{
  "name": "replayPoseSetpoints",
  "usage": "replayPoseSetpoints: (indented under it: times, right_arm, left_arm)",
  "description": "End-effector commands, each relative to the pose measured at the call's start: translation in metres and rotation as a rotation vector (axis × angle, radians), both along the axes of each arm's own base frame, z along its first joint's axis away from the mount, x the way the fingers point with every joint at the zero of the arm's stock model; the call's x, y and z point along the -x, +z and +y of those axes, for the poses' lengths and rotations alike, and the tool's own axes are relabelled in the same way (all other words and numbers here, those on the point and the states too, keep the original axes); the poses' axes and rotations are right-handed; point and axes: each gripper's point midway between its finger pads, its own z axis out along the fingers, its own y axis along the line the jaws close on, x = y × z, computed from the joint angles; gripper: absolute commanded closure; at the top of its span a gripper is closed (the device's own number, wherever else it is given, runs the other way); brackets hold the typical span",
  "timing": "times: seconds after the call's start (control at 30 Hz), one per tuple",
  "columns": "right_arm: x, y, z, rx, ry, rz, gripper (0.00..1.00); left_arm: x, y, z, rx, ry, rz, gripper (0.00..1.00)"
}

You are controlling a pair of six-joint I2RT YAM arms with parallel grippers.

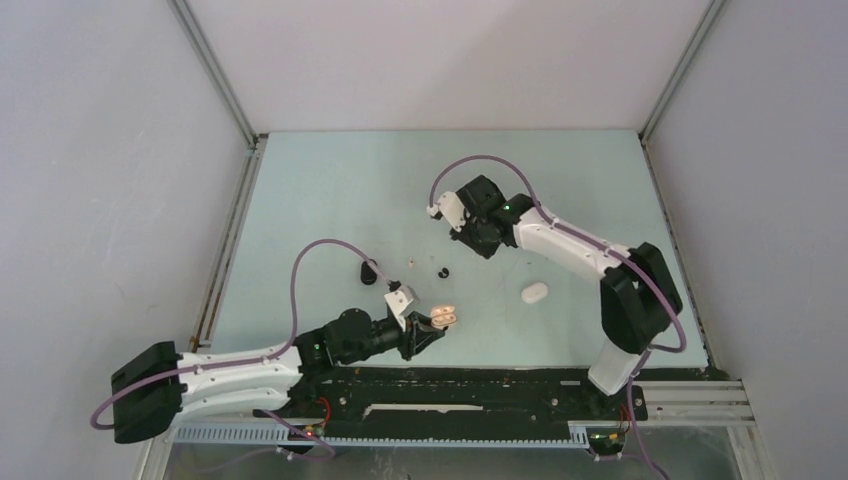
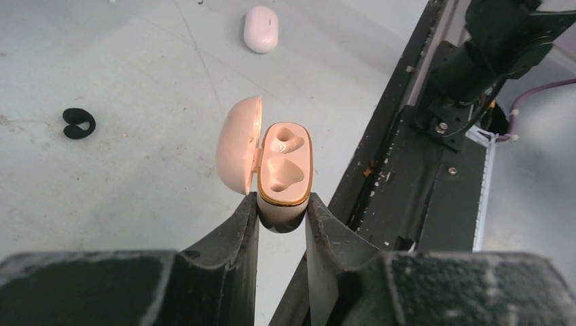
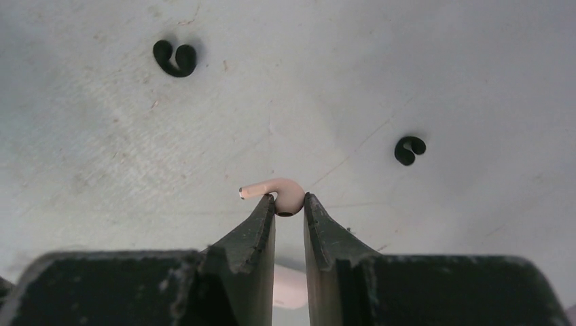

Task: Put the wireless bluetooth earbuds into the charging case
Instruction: Pick up the earbud from the center of the board.

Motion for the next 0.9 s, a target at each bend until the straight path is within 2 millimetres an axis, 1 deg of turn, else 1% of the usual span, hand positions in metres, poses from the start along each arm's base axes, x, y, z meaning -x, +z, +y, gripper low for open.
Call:
replayPoseSetpoints:
  times: [0.0,0.07,0.13,0.23,0.37,0.5,0.53,0.6,0.63,0.7,0.87]
  right_arm:
    - [0.003,0.044,-0.008,-0.01,0.018,-0.134,0.92]
    - [0.006,0.065,-0.01,-0.033,0.023,-0.181,0.92]
    - [0.008,0.081,-0.01,-0.053,0.032,-0.22,0.92]
    - [0.015,0.1,-0.007,-0.092,0.044,-0.258,0.91]
    - [0.026,0.118,0.002,-0.141,0.079,-0.314,0.92]
    - [0.032,0.132,0.007,-0.145,0.107,-0.424,0.92]
    - [0.033,0.134,0.006,-0.138,0.113,-0.447,0.93]
    - [0.036,0.138,0.008,-0.131,0.13,-0.486,0.99]
    - [0.037,0.141,0.008,-0.127,0.135,-0.501,1.0]
    - [0.038,0.147,0.009,-0.125,0.148,-0.53,1.0]
    - [0.046,0.152,0.014,-0.123,0.203,-0.581,1.0]
  left_arm:
    - [-0.014,0.039,-0.019,0.121,0.04,-0.037,1.0]
    - [-0.018,0.037,-0.023,0.127,0.05,-0.032,1.0]
    - [-0.022,0.038,-0.026,0.134,0.069,-0.034,1.0]
    - [-0.028,0.038,-0.027,0.143,0.095,-0.042,1.0]
    - [-0.033,0.042,-0.031,0.17,0.118,-0.045,1.0]
    - [-0.044,0.051,-0.026,0.22,0.191,-0.043,1.0]
    - [-0.047,0.051,-0.024,0.225,0.21,-0.045,1.0]
    - [-0.051,0.055,-0.021,0.24,0.242,-0.055,1.0]
    - [-0.053,0.056,-0.019,0.242,0.255,-0.06,1.0]
    - [-0.057,0.059,-0.016,0.249,0.275,-0.072,1.0]
    - [-0.06,0.063,-0.016,0.247,0.289,-0.093,1.0]
